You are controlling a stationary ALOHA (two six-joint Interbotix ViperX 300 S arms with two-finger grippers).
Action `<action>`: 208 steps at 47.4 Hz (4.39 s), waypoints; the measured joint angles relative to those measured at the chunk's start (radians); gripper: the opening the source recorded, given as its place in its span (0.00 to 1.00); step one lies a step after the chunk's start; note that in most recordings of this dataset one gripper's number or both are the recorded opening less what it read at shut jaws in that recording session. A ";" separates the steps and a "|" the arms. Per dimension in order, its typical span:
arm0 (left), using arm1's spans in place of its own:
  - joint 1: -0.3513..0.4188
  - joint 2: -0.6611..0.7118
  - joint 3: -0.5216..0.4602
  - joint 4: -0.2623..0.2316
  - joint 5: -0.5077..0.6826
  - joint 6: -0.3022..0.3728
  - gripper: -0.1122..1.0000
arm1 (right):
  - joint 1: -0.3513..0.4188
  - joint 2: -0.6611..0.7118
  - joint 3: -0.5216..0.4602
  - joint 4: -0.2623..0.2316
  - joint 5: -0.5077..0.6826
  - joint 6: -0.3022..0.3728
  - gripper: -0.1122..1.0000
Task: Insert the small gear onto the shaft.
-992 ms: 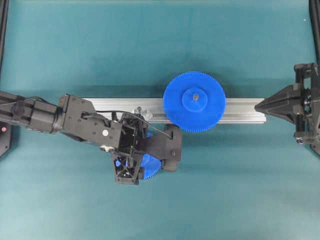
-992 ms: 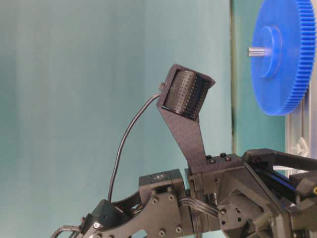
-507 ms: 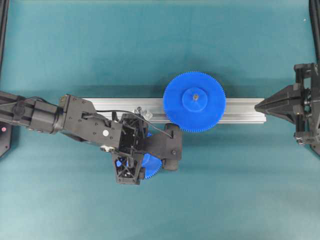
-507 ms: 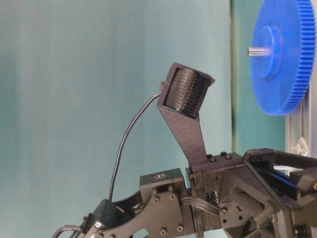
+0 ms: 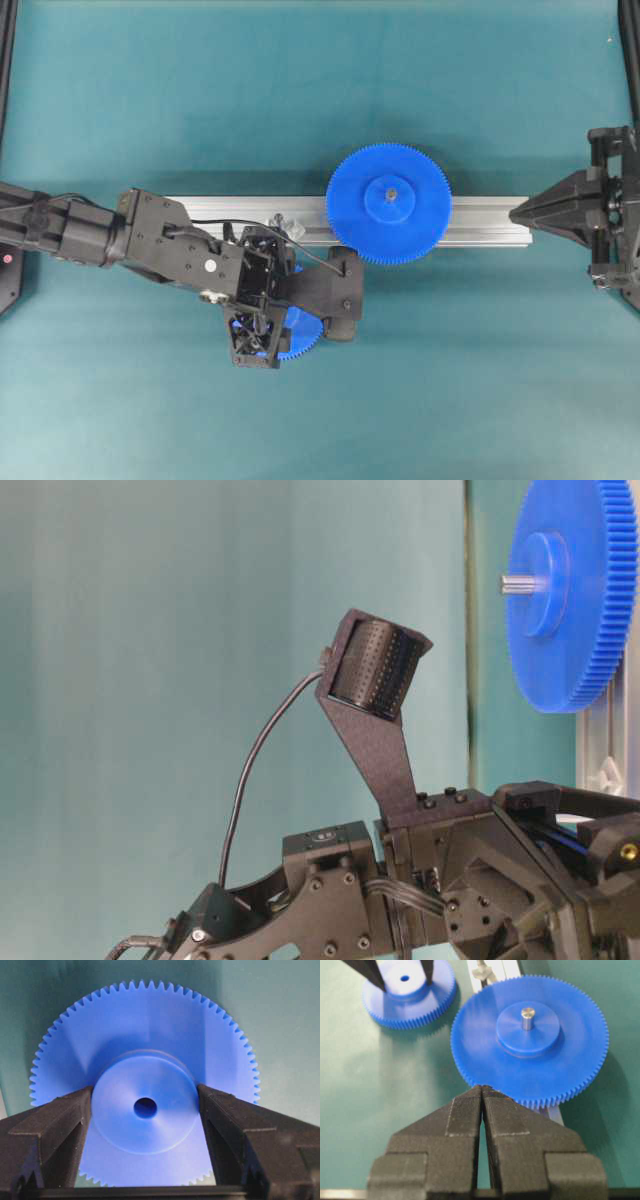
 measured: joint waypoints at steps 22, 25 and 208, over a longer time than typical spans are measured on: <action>0.000 0.000 0.000 0.002 0.002 0.006 0.73 | 0.002 0.000 0.000 -0.002 -0.002 0.000 0.18; 0.000 -0.002 0.000 0.000 0.002 0.008 0.73 | 0.002 0.000 -0.002 -0.002 -0.002 0.000 0.18; 0.201 -0.193 -0.169 0.008 0.298 0.124 0.73 | -0.006 -0.021 -0.002 -0.002 -0.002 0.000 0.18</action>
